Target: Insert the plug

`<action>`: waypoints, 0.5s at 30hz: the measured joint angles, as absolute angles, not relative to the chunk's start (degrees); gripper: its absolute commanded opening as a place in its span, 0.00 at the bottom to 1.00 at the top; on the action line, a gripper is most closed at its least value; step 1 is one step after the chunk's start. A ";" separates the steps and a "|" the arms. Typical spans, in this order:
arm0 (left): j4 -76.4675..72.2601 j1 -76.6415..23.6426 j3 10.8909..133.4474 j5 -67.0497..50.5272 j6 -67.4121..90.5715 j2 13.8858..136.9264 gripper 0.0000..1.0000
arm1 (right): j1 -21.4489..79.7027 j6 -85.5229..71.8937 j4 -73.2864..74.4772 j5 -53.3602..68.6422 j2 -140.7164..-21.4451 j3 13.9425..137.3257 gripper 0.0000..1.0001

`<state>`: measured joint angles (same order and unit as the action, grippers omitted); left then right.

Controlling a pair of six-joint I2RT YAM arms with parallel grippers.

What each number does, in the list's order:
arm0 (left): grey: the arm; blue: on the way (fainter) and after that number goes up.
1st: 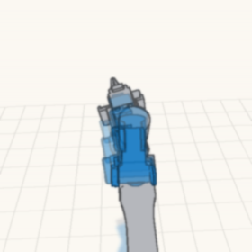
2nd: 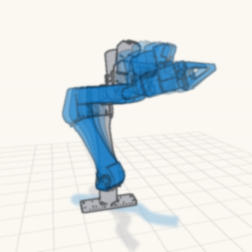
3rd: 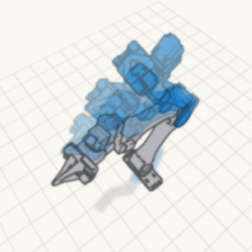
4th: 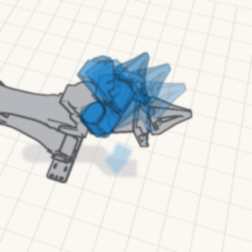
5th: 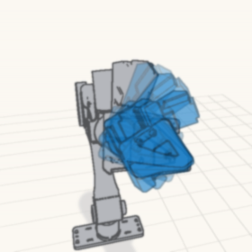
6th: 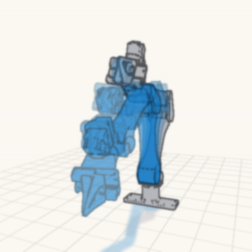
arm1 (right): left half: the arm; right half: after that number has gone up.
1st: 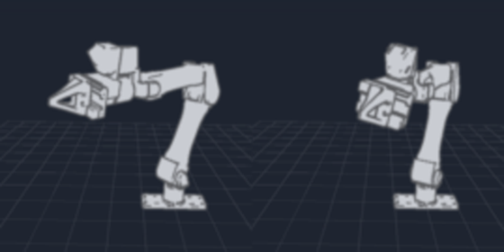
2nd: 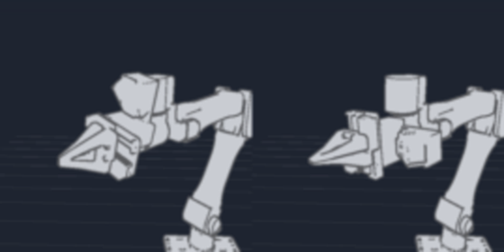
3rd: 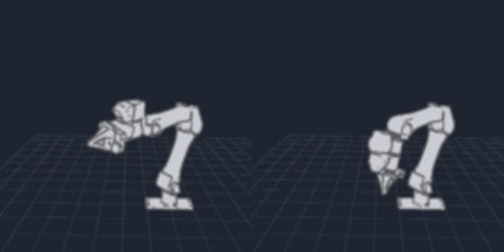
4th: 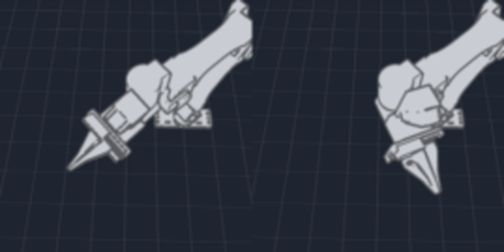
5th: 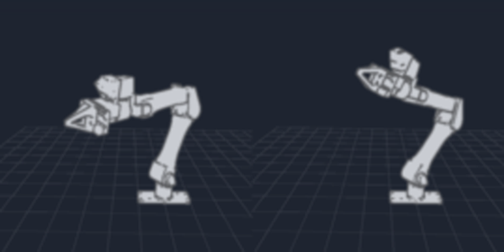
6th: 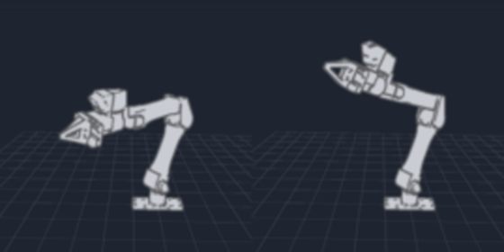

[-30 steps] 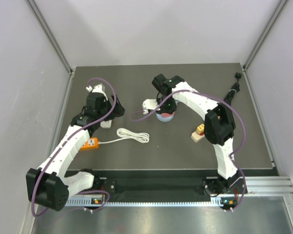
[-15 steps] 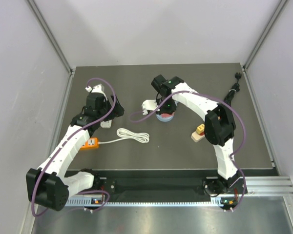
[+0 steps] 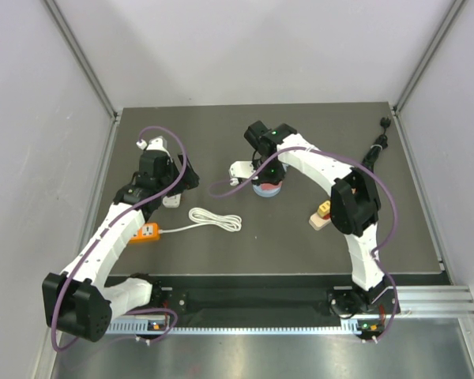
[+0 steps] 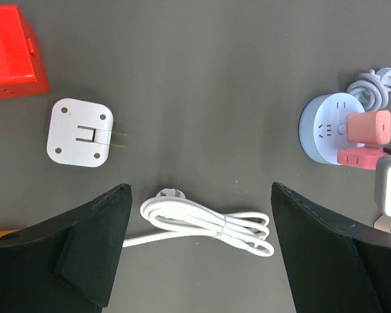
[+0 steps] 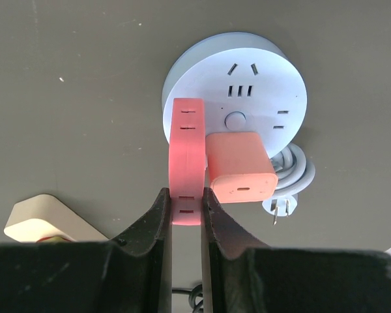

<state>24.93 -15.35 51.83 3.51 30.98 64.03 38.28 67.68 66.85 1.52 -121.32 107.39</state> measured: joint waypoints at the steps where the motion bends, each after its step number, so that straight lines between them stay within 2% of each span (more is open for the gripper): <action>1: 24.93 -15.33 51.83 3.62 30.98 64.03 0.92 | 38.46 67.64 66.83 1.48 -121.36 107.39 0.00; 15: 25.78 -15.29 51.83 5.04 30.96 64.03 0.92 | 40.86 67.18 65.47 -3.07 -123.94 108.36 0.00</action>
<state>25.78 -15.29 51.83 5.04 30.96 64.03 40.86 67.18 65.47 -3.07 -123.94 108.36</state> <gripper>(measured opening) 0.918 0.146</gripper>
